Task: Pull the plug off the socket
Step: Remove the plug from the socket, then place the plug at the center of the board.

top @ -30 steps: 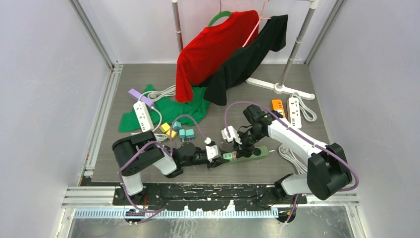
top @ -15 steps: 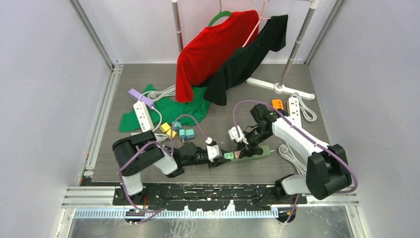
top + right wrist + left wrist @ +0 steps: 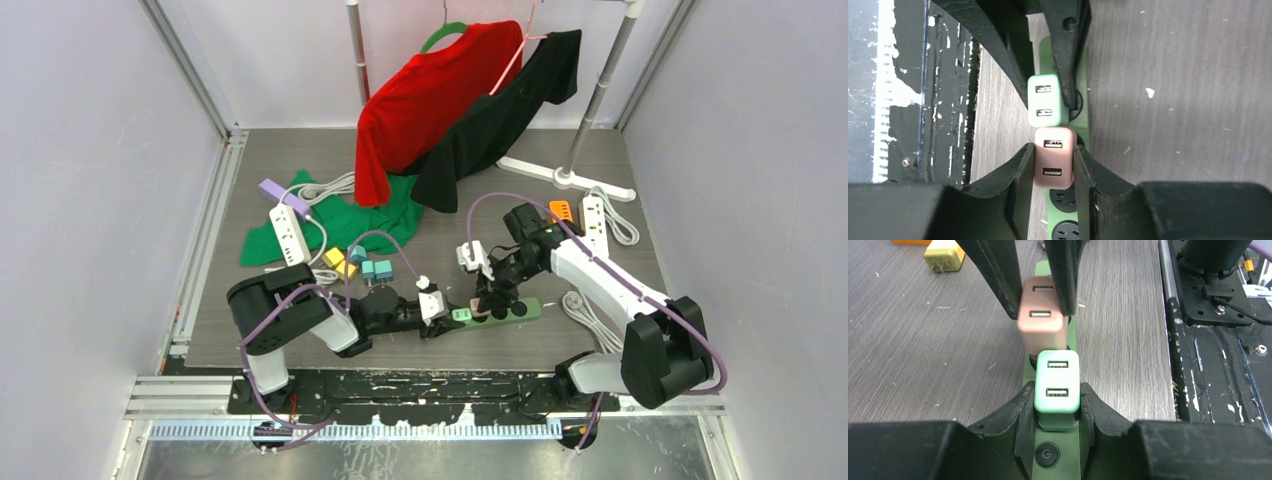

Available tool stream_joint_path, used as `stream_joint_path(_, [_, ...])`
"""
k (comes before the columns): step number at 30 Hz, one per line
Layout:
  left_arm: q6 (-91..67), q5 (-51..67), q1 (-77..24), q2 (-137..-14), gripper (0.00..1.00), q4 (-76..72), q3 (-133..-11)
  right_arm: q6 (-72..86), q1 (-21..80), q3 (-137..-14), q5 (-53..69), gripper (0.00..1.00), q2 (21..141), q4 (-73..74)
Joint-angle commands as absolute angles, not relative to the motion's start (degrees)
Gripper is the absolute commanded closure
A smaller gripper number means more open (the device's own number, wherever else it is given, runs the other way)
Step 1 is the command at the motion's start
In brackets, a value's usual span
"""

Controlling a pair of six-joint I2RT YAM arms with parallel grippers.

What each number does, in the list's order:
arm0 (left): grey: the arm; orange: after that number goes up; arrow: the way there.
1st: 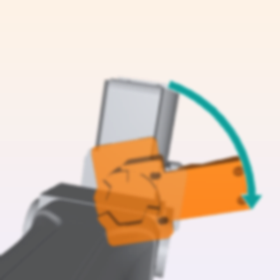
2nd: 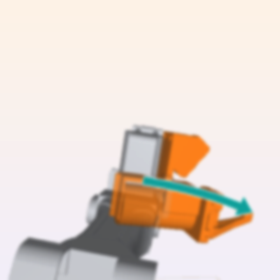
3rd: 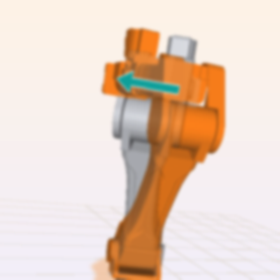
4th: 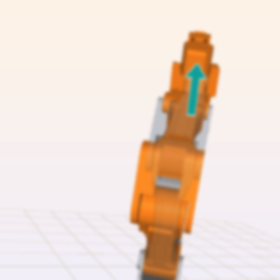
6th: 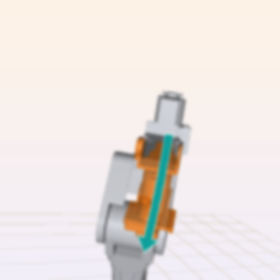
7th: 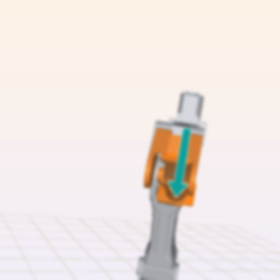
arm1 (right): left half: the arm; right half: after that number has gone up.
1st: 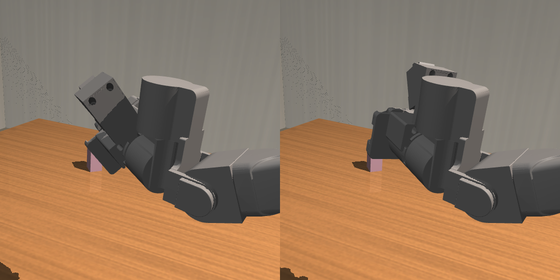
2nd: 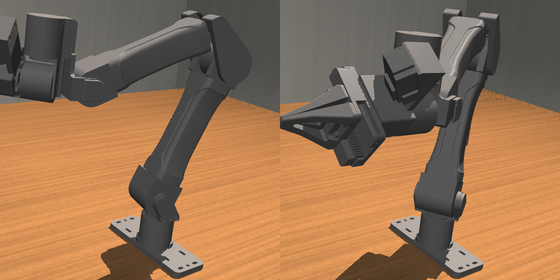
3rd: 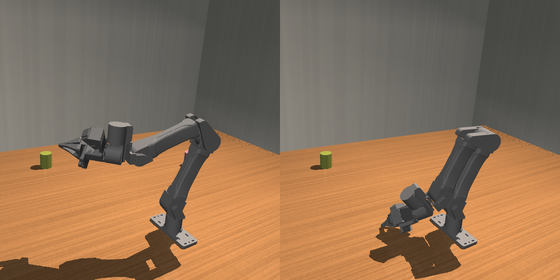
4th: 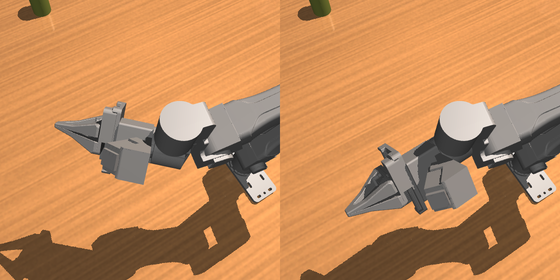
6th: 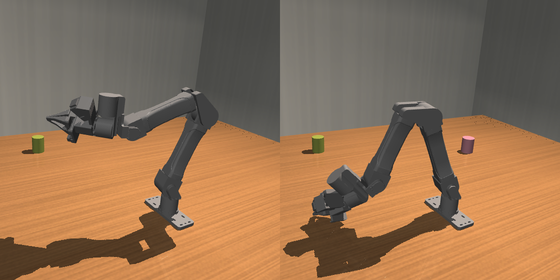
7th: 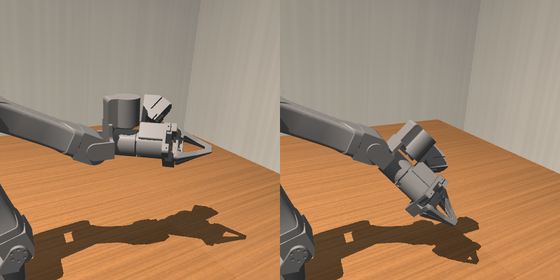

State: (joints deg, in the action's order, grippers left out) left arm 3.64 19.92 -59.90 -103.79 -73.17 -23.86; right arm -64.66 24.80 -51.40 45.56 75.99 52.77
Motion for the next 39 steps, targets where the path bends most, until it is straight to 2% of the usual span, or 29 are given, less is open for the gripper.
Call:
stream_joint_path(1, [5.8, 17.0, -59.3, -105.0, 1.00, -69.1, -24.1, -70.0, 20.6, -54.9, 52.5, 0.99, 72.6, 55.7])
stream_joint_path(4, [5.9, 17.4, -59.4, -104.9, 1.00, -69.2, -23.9, -77.9, 17.7, -56.3, 56.8, 0.99, 72.8, 65.5])
stream_joint_path(7, [5.9, 17.7, -59.3, -104.9, 1.00, -69.2, -23.9, -72.6, 15.4, -58.0, 58.4, 0.99, 72.7, 63.5])
stream_joint_path(11, [5.8, 17.9, -59.3, -104.7, 1.00, -69.2, -23.7, -51.4, 10.7, -57.8, 53.7, 0.98, 72.1, 50.2])
stream_joint_path(15, [5.8, 18.2, -59.3, -104.7, 1.00, -69.4, -23.6, -33.3, 4.3, -55.9, 49.3, 0.93, 72.3, 37.7])
stream_joint_path(20, [5.8, 18.2, -59.4, -104.9, 0.99, -70.1, -23.2, -19.8, -2.0, -52.8, 41.0, 0.90, 73.3, 26.0])
stream_joint_path(23, [5.8, 18.1, -59.3, -105.0, 1.00, -70.2, -23.3, -11.3, -2.9, -49.4, 31.7, 0.81, 72.4, 16.8])
stream_joint_path(25, [5.8, 18.2, -59.4, -105.0, 1.00, -70.2, -23.2, -6.6, -3.0, -47.3, 25.5, 0.78, 71.9, 11.4])
stream_joint_path(29, [5.8, 18.3, -59.4, -105.0, 0.99, -70.6, -23.0, -1.9, -3.1, -46.2, 18.2, 0.76, 73.1, 7.1])
stream_joint_path(39, [5.8, 18.5, -59.3, -105.0, 0.99, -71.1, -22.8, 1.7, -3.3, -45.6, 17.0, 0.74, 76.2, 5.3])
